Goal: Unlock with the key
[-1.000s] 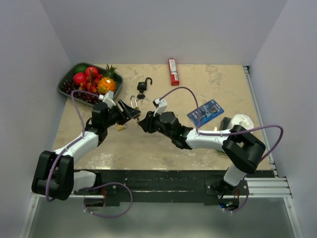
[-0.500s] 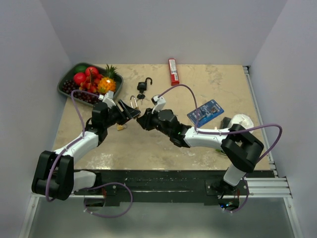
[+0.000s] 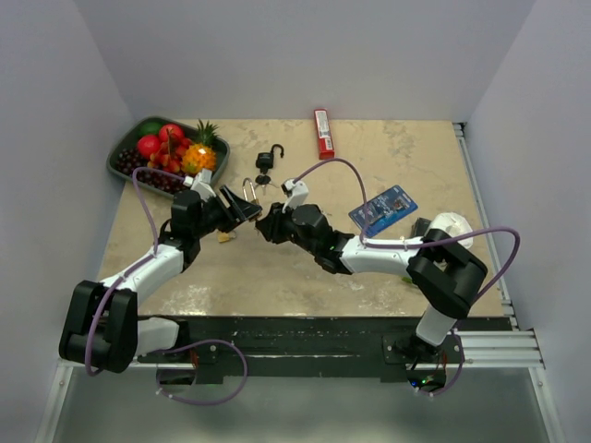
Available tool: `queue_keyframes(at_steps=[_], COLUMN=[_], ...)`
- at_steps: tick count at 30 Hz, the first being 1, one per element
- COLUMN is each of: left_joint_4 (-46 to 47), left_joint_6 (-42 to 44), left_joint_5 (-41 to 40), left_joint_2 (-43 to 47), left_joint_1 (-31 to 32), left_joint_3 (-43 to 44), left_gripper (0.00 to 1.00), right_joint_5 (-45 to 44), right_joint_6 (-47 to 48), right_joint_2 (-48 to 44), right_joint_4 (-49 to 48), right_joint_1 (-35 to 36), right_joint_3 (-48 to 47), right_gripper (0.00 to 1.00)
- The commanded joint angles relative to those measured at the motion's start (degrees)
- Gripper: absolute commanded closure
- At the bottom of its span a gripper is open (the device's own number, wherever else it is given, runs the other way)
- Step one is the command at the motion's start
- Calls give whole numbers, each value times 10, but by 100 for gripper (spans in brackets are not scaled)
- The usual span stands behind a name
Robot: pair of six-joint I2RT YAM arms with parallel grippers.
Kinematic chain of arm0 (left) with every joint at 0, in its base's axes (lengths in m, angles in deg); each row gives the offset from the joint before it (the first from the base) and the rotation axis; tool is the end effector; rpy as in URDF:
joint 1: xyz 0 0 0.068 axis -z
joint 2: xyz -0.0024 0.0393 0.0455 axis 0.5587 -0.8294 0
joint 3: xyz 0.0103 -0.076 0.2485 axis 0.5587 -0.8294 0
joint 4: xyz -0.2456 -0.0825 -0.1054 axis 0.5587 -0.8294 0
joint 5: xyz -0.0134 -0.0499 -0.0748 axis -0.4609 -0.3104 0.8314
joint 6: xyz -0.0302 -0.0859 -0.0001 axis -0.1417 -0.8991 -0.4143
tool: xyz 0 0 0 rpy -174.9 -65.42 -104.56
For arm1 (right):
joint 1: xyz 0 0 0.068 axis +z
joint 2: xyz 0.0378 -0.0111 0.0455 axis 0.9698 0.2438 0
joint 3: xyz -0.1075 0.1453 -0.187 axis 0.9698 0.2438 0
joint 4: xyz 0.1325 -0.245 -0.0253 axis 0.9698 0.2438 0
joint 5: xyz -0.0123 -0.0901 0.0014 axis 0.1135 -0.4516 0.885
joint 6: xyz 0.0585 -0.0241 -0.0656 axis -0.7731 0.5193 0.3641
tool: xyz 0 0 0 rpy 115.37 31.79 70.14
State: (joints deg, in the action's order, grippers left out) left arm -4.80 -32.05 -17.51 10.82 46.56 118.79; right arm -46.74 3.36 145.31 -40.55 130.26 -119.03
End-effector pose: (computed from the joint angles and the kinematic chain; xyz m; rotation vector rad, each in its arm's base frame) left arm 0.3035 -0.1022 0.1718 -0.4444 2.0511 -1.1484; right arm 0.2613 0.3446 0.1841 -0.2309 1.8984 0.9518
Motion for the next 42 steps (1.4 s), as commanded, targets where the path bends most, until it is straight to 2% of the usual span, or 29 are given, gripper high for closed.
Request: queue_keyframes(at_steps=[1,9,17,36,42], left_joint_4=[61,62,62,73,99], left_joint_6=[5,5,5,20,16], left_joint_5=[16,17,22,41,58], left_joint_2=[16,17,15,10,11], left_joint_1=[-3,-3,-3,21,23], left_joint_3=[21,21,19,17,12], left_gripper=[100,100,100,100,100], right_joint_5=[-15,-16,-18,-51,9], right_joint_6=[3,10,18,41,27], right_joint_2=[9,15,25,29,19], right_joint_4=[-7,-16,-21,-46,-90], right_joint_1=[2,2,2,-25,-58], right_joint_3=[-30,-30,-40,-71,-52], right_gripper=[72,82,100,100,100])
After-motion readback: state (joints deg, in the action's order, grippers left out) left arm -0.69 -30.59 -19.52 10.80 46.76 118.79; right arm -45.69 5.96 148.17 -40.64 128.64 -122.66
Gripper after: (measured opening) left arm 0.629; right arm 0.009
